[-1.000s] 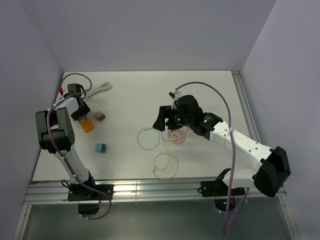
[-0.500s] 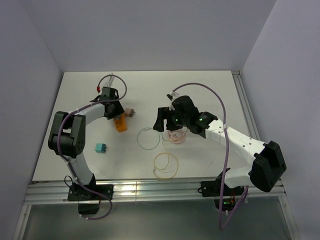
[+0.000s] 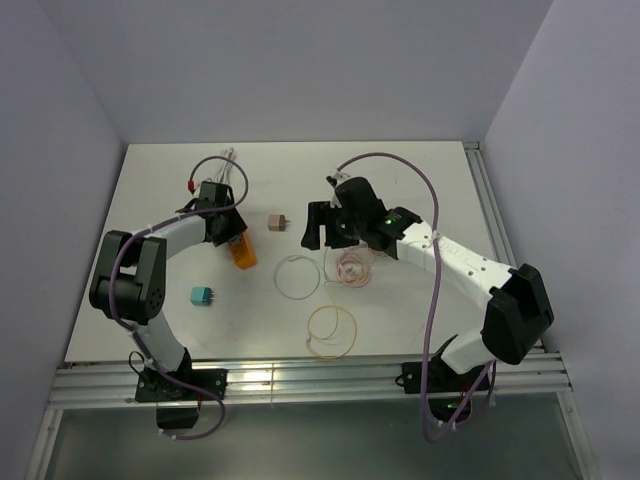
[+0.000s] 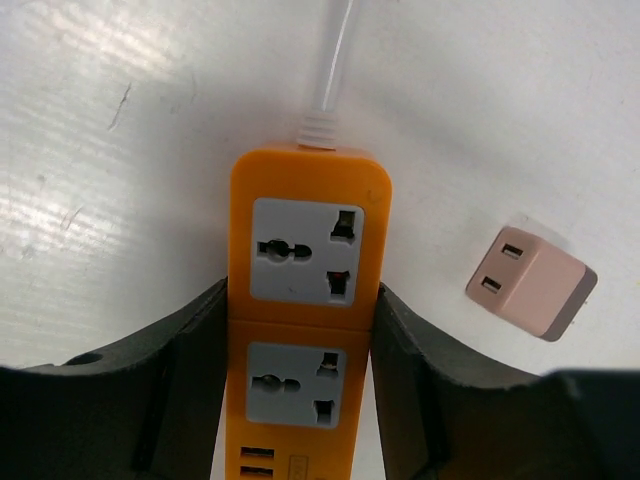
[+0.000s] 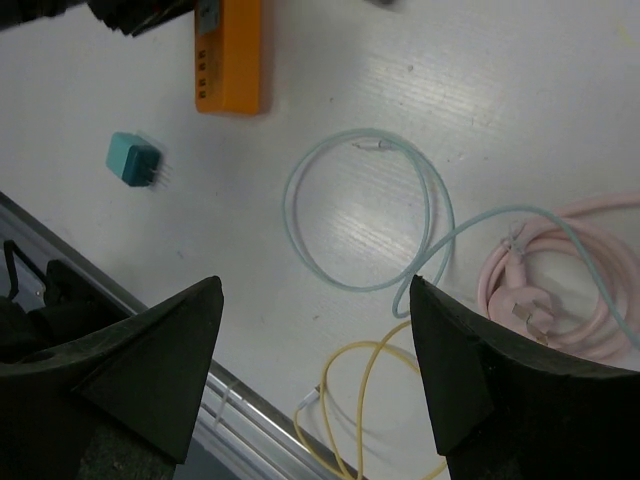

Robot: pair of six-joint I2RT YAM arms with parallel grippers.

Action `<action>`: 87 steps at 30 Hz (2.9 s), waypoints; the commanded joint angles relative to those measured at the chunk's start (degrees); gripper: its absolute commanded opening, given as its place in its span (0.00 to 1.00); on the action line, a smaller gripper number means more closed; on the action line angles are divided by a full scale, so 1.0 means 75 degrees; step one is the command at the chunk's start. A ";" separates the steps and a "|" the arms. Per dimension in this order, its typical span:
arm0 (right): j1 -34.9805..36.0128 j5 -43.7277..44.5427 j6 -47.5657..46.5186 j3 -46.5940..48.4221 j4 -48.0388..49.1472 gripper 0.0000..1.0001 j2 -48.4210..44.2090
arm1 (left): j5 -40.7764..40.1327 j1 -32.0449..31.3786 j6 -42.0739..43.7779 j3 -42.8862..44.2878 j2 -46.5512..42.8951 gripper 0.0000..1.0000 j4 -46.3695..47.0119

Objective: Insert the plug

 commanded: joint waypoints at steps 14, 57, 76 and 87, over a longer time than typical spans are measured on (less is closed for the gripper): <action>-0.0082 0.1134 0.0104 0.2973 -0.0464 0.83 0.2559 | 0.0235 0.0045 -0.0452 -0.1306 -0.2850 0.99 -0.0680; 0.0516 0.3420 0.0596 0.7829 -0.2271 0.42 0.7871 | 0.0211 0.0045 -0.0230 -0.1448 -0.7368 0.96 -0.1454; 0.0469 0.2320 -0.1511 0.2362 0.1454 0.00 0.4099 | 0.1897 0.0057 0.0096 -0.1344 -0.6165 0.92 -0.0985; 0.1077 -0.0692 -0.2626 -0.0597 0.3003 0.00 0.0816 | 0.5377 0.0033 -0.0042 -0.1412 -0.4919 0.88 0.0161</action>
